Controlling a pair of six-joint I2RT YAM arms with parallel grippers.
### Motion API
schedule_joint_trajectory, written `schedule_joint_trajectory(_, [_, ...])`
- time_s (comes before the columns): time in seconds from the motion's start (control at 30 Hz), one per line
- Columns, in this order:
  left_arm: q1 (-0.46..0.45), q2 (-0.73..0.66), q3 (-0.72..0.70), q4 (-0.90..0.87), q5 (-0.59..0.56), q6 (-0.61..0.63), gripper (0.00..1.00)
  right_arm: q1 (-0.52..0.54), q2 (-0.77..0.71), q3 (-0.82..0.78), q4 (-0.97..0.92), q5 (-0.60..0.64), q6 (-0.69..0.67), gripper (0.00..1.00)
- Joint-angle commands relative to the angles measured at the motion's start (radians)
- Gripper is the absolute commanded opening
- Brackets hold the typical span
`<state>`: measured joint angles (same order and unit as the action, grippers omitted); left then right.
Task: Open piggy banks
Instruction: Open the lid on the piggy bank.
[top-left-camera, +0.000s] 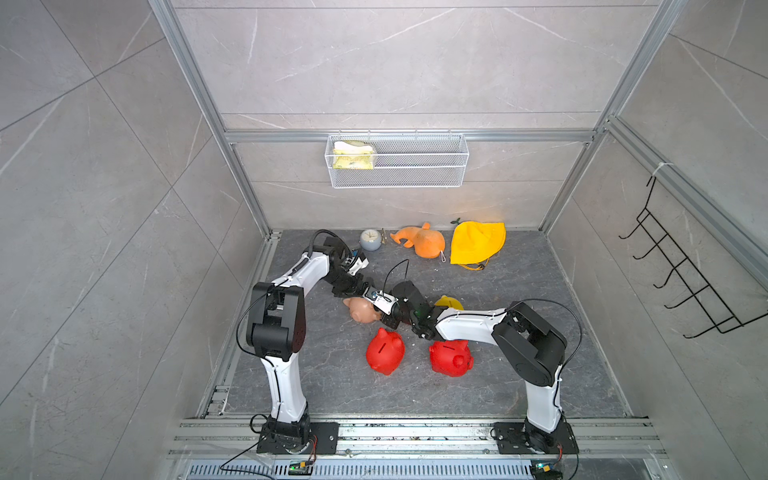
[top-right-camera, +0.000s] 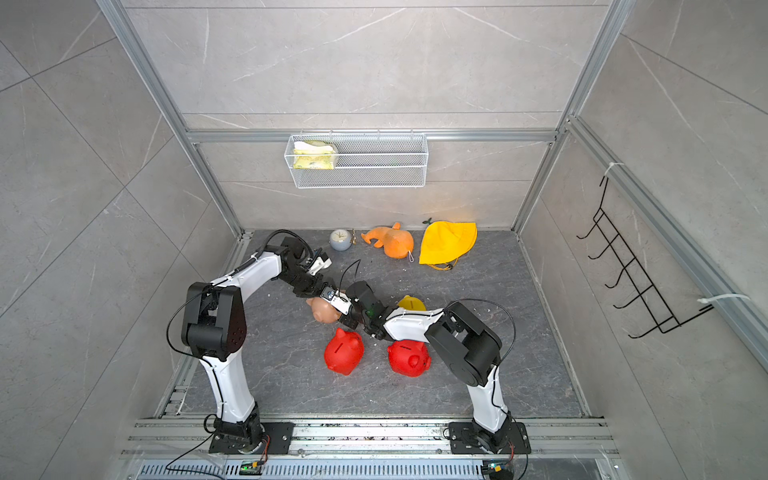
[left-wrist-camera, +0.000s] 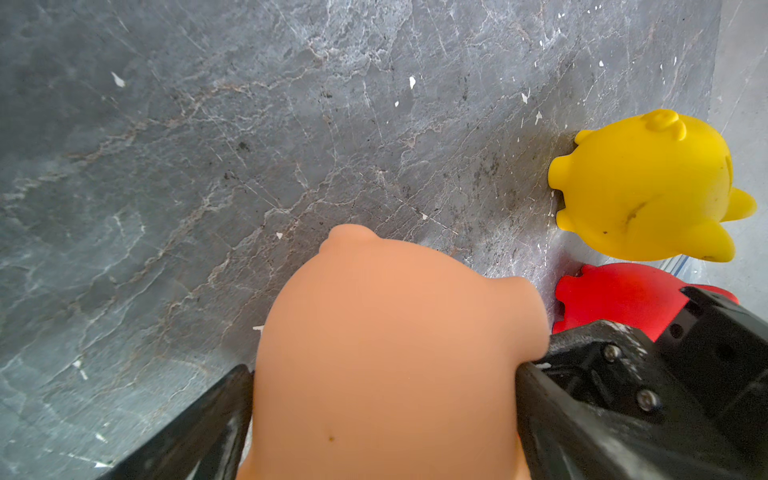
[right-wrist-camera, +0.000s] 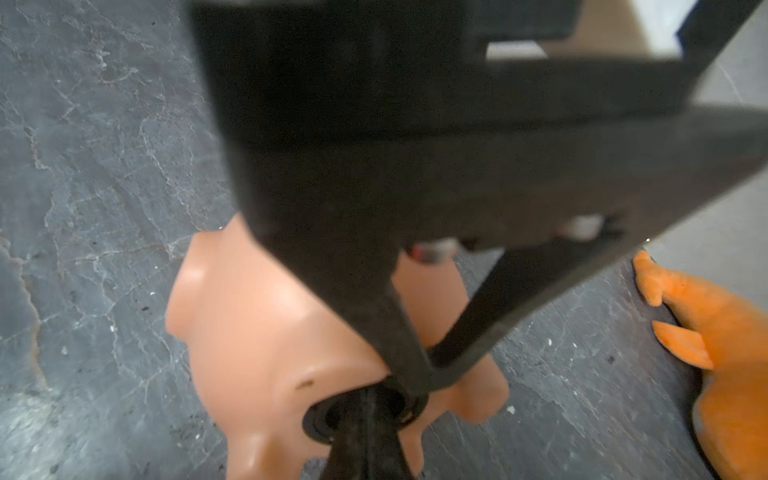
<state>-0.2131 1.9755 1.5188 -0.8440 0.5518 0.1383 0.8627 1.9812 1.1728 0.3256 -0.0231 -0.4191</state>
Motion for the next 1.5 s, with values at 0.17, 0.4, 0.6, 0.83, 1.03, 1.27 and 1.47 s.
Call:
schedule_joint_trajectory(0.17, [-0.049, 0.036, 0.016, 0.044, 0.162, -0.006, 0.96, 0.039, 0.003, 0.043, -0.051, -0.285, -0.179, 0.00])
schedule_joint_trajectory(0.4, [-0.034, 0.032, 0.009, 0.065, 0.099, -0.032, 0.96, -0.005, -0.039, 0.002, -0.025, -0.300, -0.202, 0.00])
schedule_joint_trajectory(0.6, [-0.032, 0.033, 0.012, 0.062, 0.056, -0.032, 0.96, -0.032, -0.084, -0.044, -0.003, -0.297, -0.196, 0.00])
schedule_joint_trajectory(0.83, [-0.035, 0.036, 0.007, 0.064, 0.007, -0.034, 0.96, -0.042, -0.131, -0.098, 0.021, -0.289, -0.187, 0.00])
schedule_joint_trajectory(1.03, [-0.034, 0.034, 0.013, 0.063, 0.003, -0.037, 0.96, -0.056, -0.142, -0.111, 0.024, -0.265, -0.160, 0.00])
schedule_joint_trajectory(1.27, [-0.032, 0.000, 0.055, 0.073, -0.071, -0.122, 0.98, -0.067, -0.143, -0.122, 0.056, -0.273, -0.115, 0.00])
schedule_joint_trajectory(1.47, [0.001, -0.035, 0.084, 0.088, -0.196, -0.233, 0.99, -0.092, -0.176, -0.134, 0.063, -0.244, -0.061, 0.00])
